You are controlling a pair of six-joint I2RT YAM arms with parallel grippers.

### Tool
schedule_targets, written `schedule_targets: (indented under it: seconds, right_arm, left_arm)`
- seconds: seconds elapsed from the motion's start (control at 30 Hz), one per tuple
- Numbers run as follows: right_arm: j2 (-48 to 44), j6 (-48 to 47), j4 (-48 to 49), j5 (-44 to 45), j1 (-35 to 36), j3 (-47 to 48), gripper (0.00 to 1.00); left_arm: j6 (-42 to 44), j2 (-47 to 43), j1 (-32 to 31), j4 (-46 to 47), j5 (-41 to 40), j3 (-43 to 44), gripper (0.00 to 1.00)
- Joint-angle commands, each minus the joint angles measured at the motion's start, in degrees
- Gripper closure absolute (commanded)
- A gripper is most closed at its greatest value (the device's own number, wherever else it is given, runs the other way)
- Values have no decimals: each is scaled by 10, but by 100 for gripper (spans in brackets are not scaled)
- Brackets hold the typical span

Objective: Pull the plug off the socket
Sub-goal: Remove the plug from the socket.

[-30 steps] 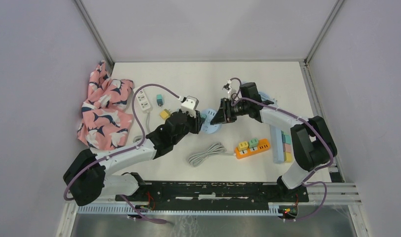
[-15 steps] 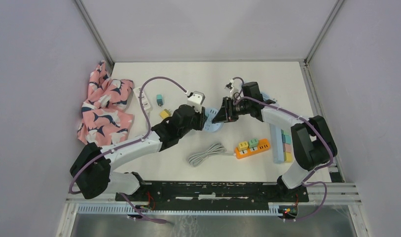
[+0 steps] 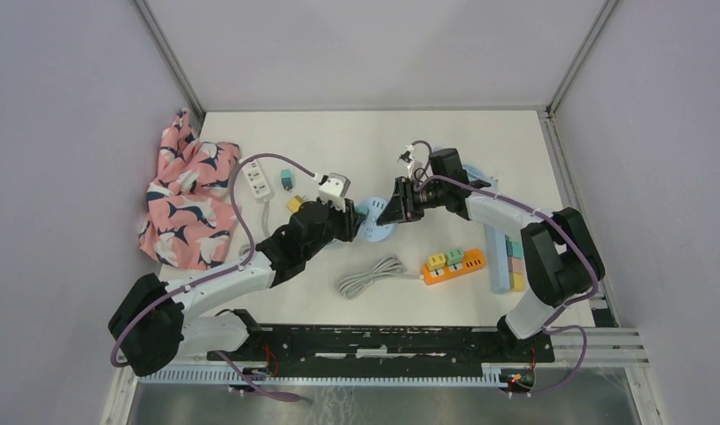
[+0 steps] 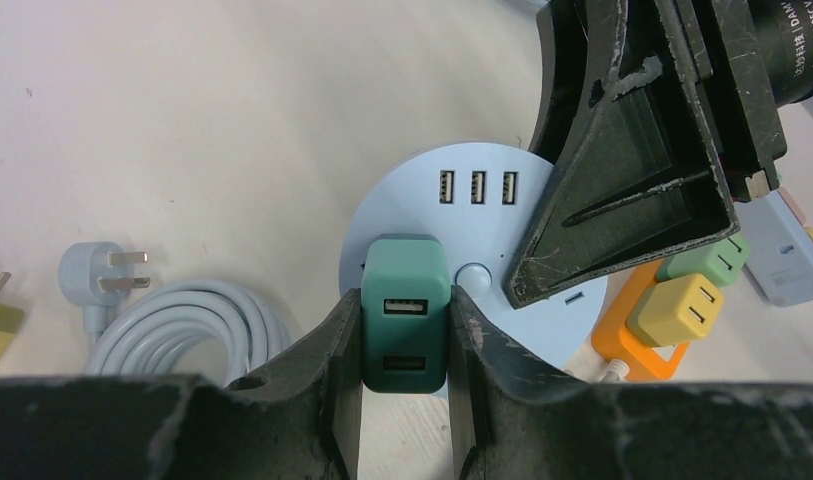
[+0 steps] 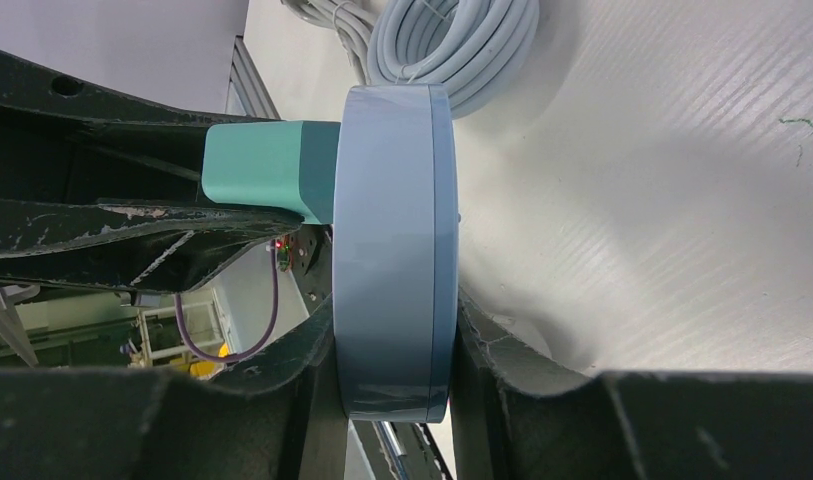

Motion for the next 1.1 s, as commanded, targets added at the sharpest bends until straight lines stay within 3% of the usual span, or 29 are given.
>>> schedule_targets:
  seconds: [0.0, 0.23, 0.4, 0.47, 0.63, 0.73, 0.8, 0.93, 1.07]
  right_arm:
    - [-10, 3, 23, 17, -6, 14, 100]
    - [-9, -17, -6, 44, -6, 21, 100]
    - [-9, -16, -5, 40, -8, 22, 100]
    - [-9, -13, -1, 34, -10, 21, 100]
    - [-11, -10, 3, 29, -11, 20, 100]
    - [-12, -10, 3, 29, -11, 21, 100]
    - [-12, -10, 3, 29, -12, 21, 100]
    - [-11, -10, 3, 29, -12, 21, 100]
    - [-11, -10, 3, 31, -15, 20, 100]
  left_arm:
    - [-24, -22, -4, 83, 16, 30, 97]
    - [-3, 64, -24, -65, -64, 163, 97]
    - [1, 90, -28, -109, -79, 200, 97]
    - [-14, 78, -14, -100, -51, 187, 97]
    - [-102, 30, 80, 13, 124, 112, 97]
    - [-98, 19, 83, 27, 136, 97, 97]
    - [-75, 23, 55, 5, 106, 105, 97]
    - [-16, 48, -28, -53, -29, 140, 97]
    - [-14, 80, -54, -120, -143, 182, 97]
